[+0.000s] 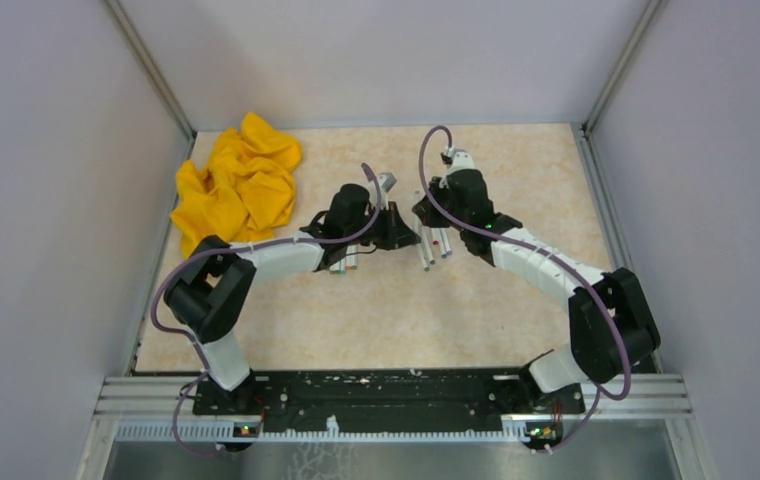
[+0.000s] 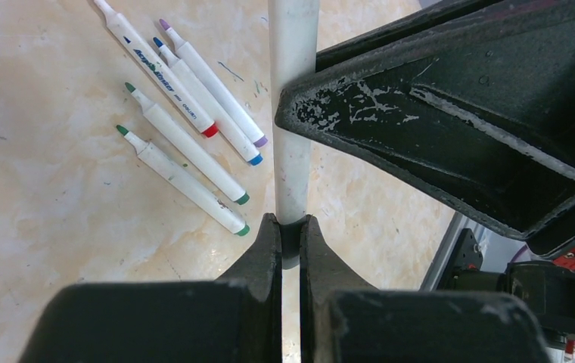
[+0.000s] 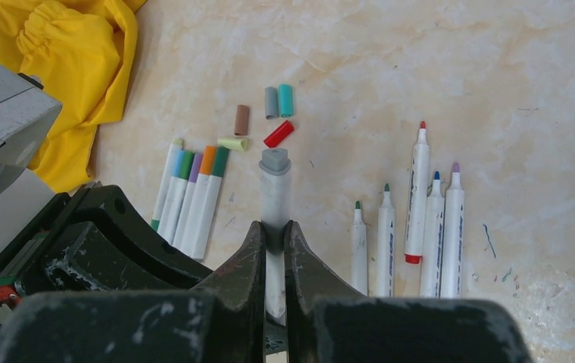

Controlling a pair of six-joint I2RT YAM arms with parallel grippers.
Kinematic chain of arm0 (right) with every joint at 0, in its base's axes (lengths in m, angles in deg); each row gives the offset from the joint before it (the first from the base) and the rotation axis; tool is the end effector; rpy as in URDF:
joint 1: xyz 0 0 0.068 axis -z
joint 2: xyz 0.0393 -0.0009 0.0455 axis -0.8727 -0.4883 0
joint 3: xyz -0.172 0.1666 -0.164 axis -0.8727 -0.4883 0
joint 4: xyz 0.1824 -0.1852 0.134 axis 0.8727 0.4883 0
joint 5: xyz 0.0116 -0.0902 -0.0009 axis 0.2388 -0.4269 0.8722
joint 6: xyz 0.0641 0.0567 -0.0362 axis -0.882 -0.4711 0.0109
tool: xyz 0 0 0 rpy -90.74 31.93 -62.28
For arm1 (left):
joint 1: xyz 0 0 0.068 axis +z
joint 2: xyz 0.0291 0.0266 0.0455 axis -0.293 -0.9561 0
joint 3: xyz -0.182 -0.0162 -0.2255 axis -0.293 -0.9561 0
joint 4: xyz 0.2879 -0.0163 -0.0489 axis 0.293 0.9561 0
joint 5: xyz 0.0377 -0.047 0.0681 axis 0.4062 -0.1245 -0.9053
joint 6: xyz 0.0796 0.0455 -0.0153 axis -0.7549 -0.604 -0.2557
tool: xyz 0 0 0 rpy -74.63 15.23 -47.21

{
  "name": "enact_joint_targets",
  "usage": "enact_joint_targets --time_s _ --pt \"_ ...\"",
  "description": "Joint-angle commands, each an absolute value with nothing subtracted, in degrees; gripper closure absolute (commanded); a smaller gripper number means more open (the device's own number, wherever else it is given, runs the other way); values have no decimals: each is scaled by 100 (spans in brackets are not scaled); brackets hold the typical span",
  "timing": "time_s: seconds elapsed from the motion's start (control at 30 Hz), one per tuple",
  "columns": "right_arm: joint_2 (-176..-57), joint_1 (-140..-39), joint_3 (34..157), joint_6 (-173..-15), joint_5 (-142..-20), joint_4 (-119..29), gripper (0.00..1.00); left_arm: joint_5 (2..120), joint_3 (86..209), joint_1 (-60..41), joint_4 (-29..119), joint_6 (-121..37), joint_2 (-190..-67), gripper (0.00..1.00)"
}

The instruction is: Open the pen caps

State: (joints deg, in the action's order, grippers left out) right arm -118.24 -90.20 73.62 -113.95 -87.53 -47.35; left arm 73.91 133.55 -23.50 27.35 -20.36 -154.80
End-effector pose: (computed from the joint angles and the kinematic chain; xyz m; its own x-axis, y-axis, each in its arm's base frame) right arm 0.3455 0.1968 0.2420 -0.5754 0.1895 -0.7956 -0.2793 0.8688 0.4089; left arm 0.3302 -0.3217 0.1819 -0.7231 -0.0570 -0.6884 0.5490 0.5575 -0.6228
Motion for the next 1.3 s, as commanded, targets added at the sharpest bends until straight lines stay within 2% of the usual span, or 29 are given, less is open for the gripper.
enact_joint_targets --time_s 0.0,0.57,1.27 --pt "-11768 -9145 7750 -11279 -8794 -5076 100 7177 13394 -2434 2959 -2209 -15266 100" --pt "-12232 -9127 8958 -10747 -9290 -5369 100 6458 13055 -2541 3615 -2246 -15235 100" --pt "-12094 -9127 8706 -10056 -9510 -6299 100 5765 13396 -2715 4593 -2183 -15496 100"
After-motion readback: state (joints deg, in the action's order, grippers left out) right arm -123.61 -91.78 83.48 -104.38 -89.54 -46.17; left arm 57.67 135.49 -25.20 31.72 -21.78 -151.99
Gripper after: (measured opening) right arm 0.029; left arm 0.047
